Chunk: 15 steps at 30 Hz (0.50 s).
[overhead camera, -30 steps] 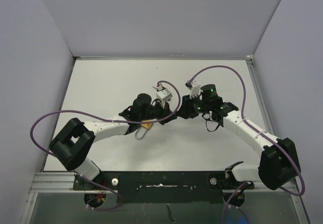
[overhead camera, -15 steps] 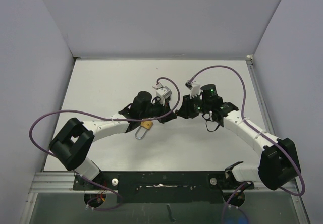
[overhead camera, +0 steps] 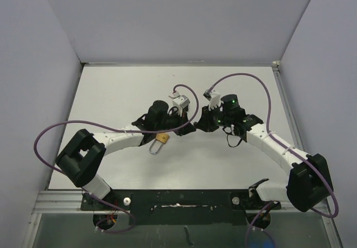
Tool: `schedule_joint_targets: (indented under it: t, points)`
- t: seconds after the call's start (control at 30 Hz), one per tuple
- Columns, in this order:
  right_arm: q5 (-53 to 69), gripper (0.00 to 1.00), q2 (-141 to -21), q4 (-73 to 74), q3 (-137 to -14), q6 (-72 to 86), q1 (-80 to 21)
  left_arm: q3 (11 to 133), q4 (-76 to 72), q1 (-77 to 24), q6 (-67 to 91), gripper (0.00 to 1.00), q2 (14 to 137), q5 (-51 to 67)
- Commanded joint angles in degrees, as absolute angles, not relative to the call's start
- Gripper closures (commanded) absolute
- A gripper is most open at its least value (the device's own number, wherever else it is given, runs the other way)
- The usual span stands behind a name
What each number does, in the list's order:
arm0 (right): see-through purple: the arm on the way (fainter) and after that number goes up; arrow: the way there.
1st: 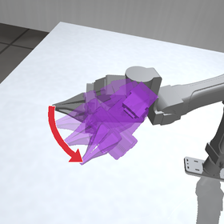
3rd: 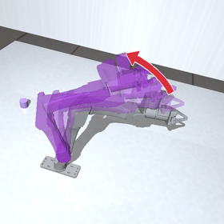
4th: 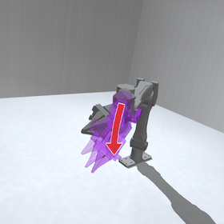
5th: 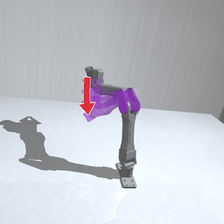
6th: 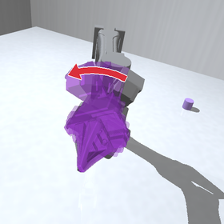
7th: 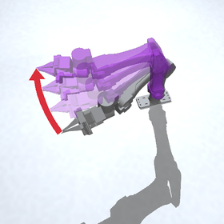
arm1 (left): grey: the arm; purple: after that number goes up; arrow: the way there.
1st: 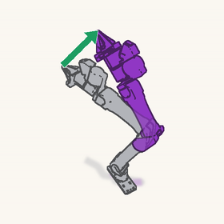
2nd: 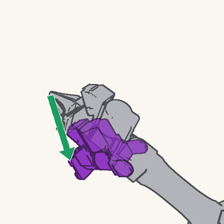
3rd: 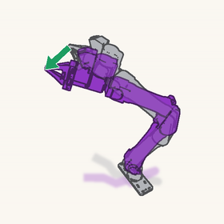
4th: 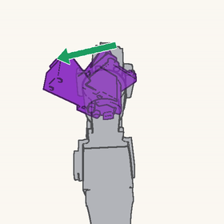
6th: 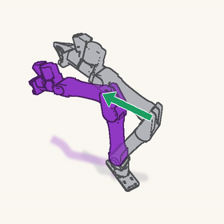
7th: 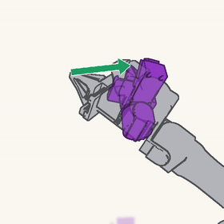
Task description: Unlock with the key
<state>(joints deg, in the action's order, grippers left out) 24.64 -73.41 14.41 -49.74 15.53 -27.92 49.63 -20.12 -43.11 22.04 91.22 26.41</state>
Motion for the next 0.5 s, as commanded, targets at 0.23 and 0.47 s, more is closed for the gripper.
schedule_joint_targets:
  t: [0.23, 0.47]
  points:
    - [22.5, 0.99, -71.08, 9.89, -49.0, 14.68, -29.2, 53.53, -24.7, -43.77, 22.07, 0.7, 90.61, 29.49]
    - [21.48, 1.0, -69.69, 9.17, -48.6, 14.92, -29.3, 52.83, -24.57, -43.77, 21.53, 0.61, 90.35, 27.91]
